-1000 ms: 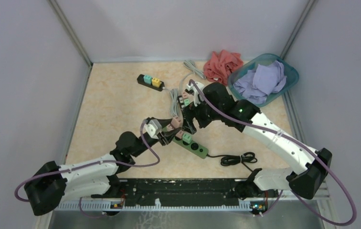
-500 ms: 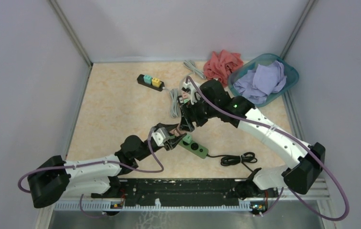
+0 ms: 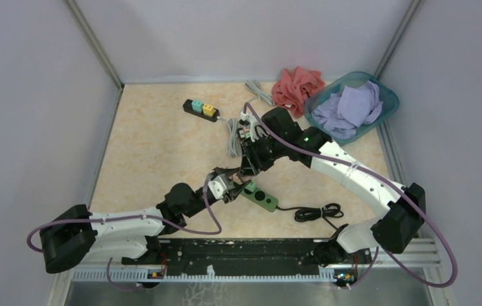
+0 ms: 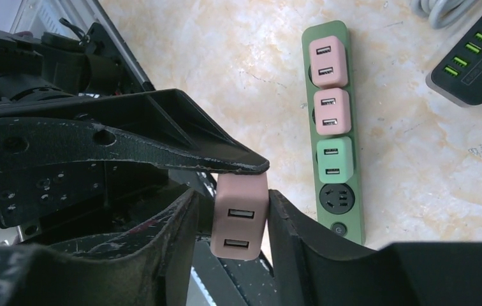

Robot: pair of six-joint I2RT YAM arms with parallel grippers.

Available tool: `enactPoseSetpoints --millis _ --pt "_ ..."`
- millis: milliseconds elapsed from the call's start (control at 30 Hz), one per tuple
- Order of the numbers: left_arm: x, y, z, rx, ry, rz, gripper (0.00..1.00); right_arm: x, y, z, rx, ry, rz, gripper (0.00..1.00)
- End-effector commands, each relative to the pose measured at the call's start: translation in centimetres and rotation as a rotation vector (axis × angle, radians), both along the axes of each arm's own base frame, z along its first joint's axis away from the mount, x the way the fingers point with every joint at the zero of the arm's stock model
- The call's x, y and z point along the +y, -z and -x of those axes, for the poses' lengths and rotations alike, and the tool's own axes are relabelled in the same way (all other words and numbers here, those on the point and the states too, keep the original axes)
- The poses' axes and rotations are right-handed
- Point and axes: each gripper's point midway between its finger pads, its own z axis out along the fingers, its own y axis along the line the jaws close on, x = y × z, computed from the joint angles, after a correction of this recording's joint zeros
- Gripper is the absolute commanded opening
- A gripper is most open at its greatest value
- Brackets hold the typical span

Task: Insert the plug
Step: Pick up the plug from the center of the board.

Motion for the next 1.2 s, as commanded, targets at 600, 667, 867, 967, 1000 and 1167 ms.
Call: enactPoseSetpoints --millis 600,667,867,967,1000,1167 --pt "0.1 -1.9 -0.7 -0.025 -0.078 0.040 0.38 0.3 0.5 0.7 0.036 -0.035 -0.026 0.05" --pt "0.1 -1.7 -0.8 -0.002 -0.087 0.032 0.47 0.1 0.4 0.6 0.018 -0.042 -0.018 0.00" --pt "0.6 -1.1 -0.9 0.103 -0.113 0.039 0.60 -1.2 0.6 -0.2 -0.083 -0.063 0.043 0.00" --pt "1.2 -1.0 -1.1 0.192 -0.152 0.079 0.67 -2.0 0.7 -0.6 -0.150 -0.089 0.079 0.00" --pt "1.4 -0.6 -1.2 0.237 -0.169 0.082 0.69 -2.3 0.7 -0.9 -0.179 -0.089 0.091 0.00" --pt "2.9 0.8 -1.6 0.466 -0.282 0.154 0.82 -3.4 0.7 -1.9 -0.308 -0.071 0.106 0.00"
